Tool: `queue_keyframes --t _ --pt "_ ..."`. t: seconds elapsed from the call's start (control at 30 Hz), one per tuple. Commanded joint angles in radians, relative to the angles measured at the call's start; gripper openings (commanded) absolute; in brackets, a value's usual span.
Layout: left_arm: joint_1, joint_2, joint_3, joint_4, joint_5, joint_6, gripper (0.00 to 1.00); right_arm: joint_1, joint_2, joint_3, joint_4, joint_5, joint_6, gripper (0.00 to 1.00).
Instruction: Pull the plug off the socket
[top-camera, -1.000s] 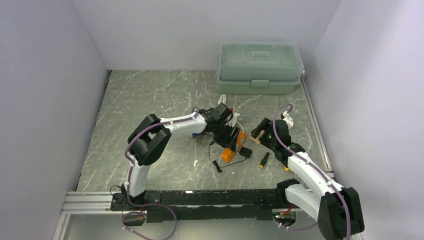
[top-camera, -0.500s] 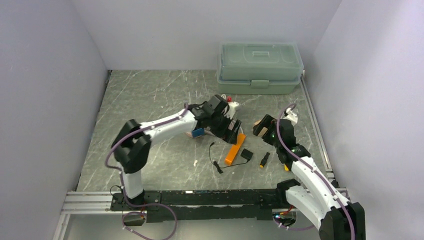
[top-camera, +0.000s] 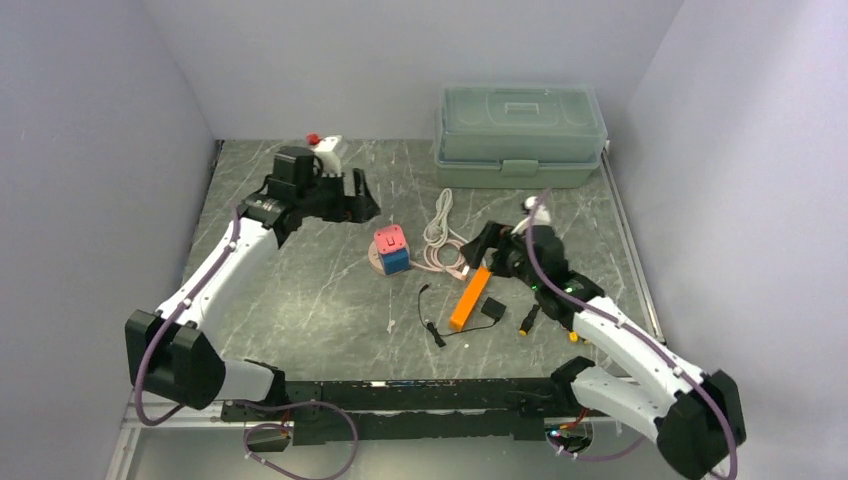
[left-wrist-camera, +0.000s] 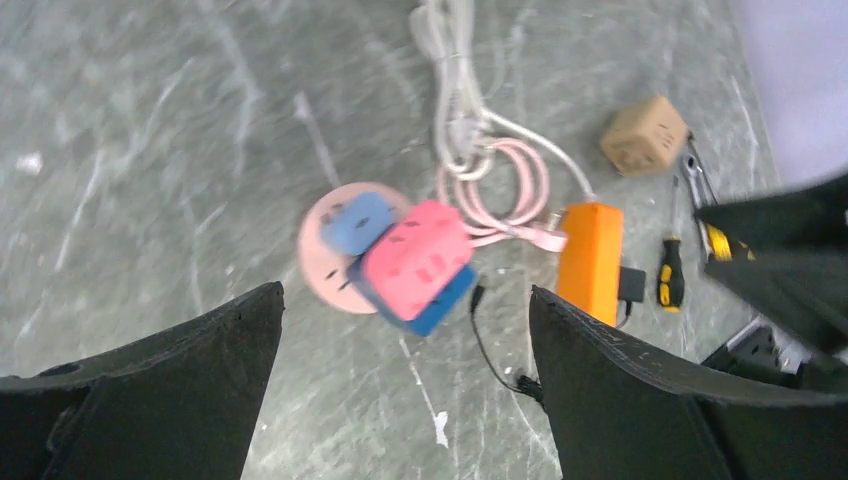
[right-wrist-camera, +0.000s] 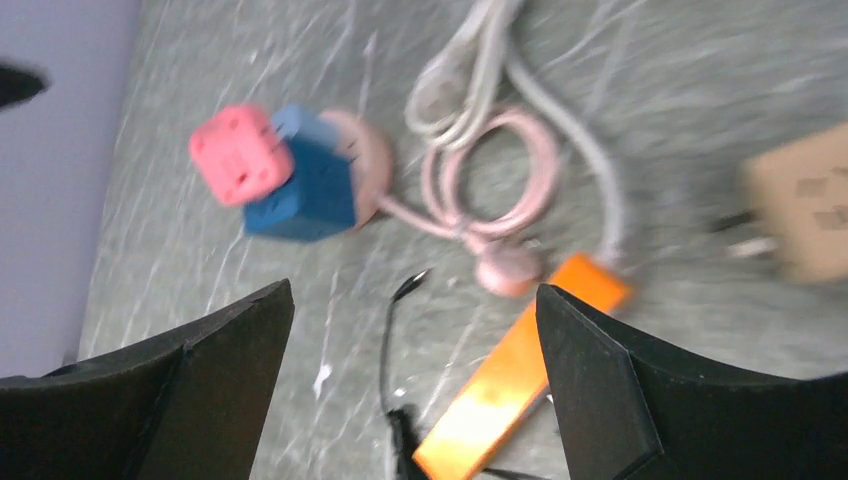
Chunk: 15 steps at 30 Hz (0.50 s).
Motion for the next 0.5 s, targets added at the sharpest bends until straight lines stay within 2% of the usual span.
queue_keyframes --t 0.0,0.17,0.33,0.47 --pt "0.159 0.027 -0.051 0.014 0.129 -0.113 0.95 0.227 0.104 0.021 0.162 0.118 0.031 0.95" --pt "0.247 0.013 -0.078 0.047 0.15 -0.148 0.95 0.389 0.334 0.183 0.169 0.175 -0.119 0.97" --pt "0.257 0.016 -0.064 0.005 0.082 -0.112 0.95 0.424 0.513 0.316 0.169 0.135 -0.246 0.98" --pt "0.265 0.027 -0.065 0.004 0.087 -0.114 0.96 0.451 0.638 0.418 0.159 0.102 -0.348 0.96"
